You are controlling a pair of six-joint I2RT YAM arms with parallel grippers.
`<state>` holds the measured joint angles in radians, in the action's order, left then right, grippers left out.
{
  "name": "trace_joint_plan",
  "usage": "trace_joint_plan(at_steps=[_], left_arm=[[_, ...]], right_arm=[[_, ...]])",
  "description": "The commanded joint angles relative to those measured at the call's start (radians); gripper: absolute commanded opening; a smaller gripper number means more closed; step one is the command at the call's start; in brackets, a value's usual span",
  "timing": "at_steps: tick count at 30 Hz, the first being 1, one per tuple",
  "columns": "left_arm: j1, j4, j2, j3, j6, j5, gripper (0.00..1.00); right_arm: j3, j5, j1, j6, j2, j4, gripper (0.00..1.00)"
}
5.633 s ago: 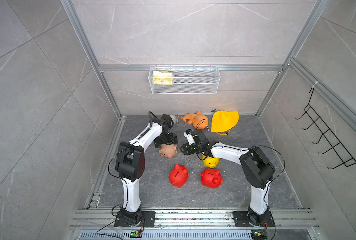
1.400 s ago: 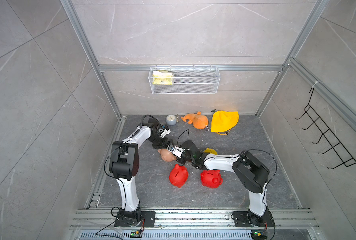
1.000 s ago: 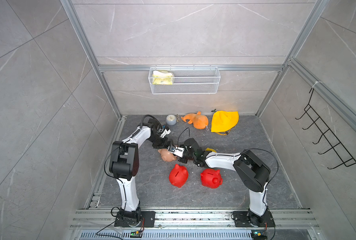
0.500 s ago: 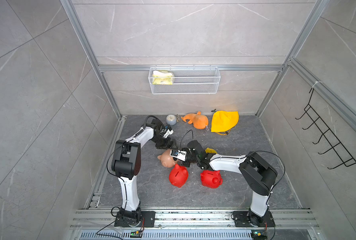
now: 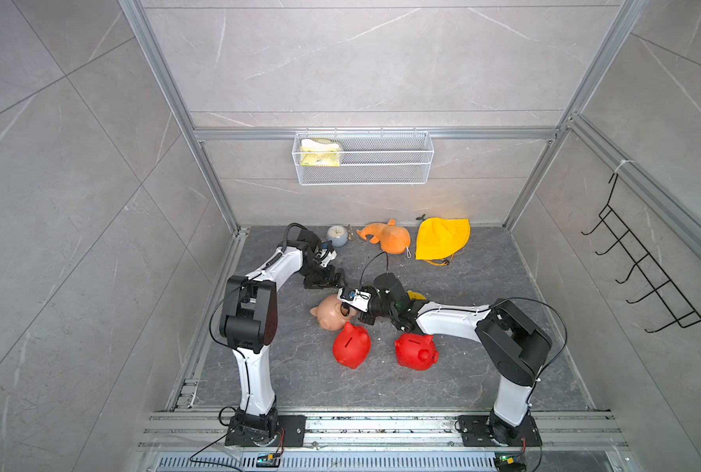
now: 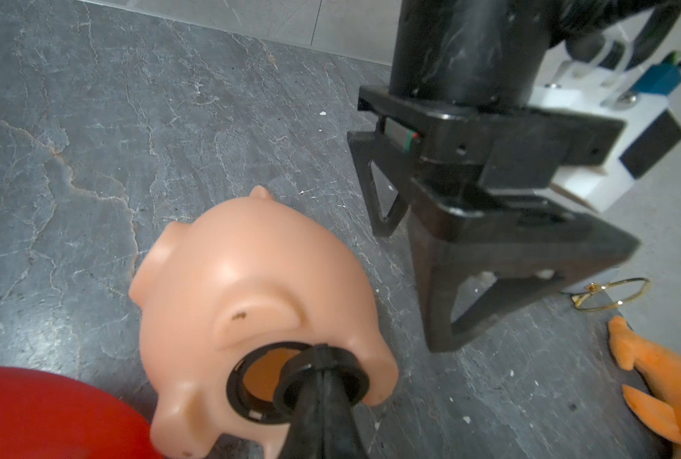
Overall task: Open piggy banks
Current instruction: Open the lid on the piggy bank, then place the lid at the center of the board.
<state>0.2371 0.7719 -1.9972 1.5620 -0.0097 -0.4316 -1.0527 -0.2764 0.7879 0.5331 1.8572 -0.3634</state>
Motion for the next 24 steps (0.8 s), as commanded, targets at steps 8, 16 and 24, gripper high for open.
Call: trace_joint_plan(at_steps=[8,16,24], left_arm=[[-0.094,-0.199,0.191,-0.098,-0.222,0.178,0.99],[-0.117,-0.306,0.291,-0.224,-0.229,0.248,1.0],[-0.113,-0.295,0.333,-0.223,-0.226,0.232,0.99]], right_arm=[[-0.062,0.148,-0.039,-0.179,-0.055,0.161,0.0],[-0.255,0.337,-0.041,-0.343,0.039,0.472,0.0],[-0.499,0.413,-0.05,-0.497,0.187,0.81,0.0]])
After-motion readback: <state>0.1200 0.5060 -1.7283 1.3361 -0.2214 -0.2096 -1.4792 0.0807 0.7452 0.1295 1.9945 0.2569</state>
